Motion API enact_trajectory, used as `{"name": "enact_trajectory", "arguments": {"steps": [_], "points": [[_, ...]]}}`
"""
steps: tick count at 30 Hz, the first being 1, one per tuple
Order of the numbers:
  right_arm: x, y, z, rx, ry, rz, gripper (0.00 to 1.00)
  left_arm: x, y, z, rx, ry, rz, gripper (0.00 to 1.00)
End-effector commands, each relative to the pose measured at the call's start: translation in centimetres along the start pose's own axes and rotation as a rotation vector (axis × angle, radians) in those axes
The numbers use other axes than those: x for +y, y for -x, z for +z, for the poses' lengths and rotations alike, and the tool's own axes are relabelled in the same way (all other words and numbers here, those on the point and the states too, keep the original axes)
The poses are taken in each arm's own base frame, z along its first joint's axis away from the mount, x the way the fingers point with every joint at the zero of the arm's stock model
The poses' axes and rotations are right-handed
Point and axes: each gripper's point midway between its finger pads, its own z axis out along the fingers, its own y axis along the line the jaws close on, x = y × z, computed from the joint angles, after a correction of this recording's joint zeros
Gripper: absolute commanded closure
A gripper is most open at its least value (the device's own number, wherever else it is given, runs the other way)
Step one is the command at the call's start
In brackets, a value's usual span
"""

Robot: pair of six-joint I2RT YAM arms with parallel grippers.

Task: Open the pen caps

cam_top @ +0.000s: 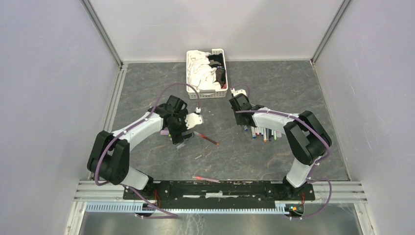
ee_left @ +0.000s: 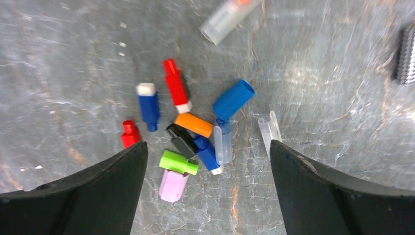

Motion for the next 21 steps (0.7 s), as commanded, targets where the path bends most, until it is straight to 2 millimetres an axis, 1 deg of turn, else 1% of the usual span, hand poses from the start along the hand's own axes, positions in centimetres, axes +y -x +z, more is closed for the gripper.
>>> {"name": "enact_trajectory", "arguments": {"steps": [1,3,5,7,8,11,15,17,19,21], "points": [[-1.2,1.7,0.1,-0.048,-0.063,0.010,0.82,1.7,4.1,-4.4,-0.126,0.043,-0.102,0.00],[-1.2,1.0,0.3,-0.029,-0.060,0.003,0.76,2.0,5.0,-5.9,-0.145,0.052,-0.126,0.00],[-1.3,0.6,0.3,-0.012,-0.056,0.004,0.71,2.4,5.7,-7.5,-0.163,0.069,-0.144,0.00],[-1.2,0.2,0.2,-0.004,-0.046,0.002,0.62,2.6,6.1,-8.9,-0.173,0.080,-0.153,0.00],[-1.2,0.2,0.1,-0.003,-0.042,0.005,0.60,2.8,6.3,-9.5,-0.181,0.089,-0.155,0.00],[-1.4,0.4,-0.6,-0.021,-0.039,0.018,0.60,3.2,6.8,-11.3,-0.198,0.116,-0.168,0.00],[-1.4,2.1,-2.6,-0.092,-0.006,0.045,0.60,4.1,7.0,-13.4,-0.214,0.175,-0.180,0.00],[-0.9,3.0,-3.8,-0.127,0.026,0.041,0.60,4.6,6.9,-14.3,-0.221,0.207,-0.184,0.00],[0.4,4.0,-5.2,-0.168,0.085,0.016,0.59,5.3,6.7,-15.2,-0.224,0.254,-0.202,0.00],[2.7,4.9,-6.7,-0.212,0.168,-0.033,0.57,6.2,6.4,-15.9,-0.226,0.320,-0.226,0.00]]}}
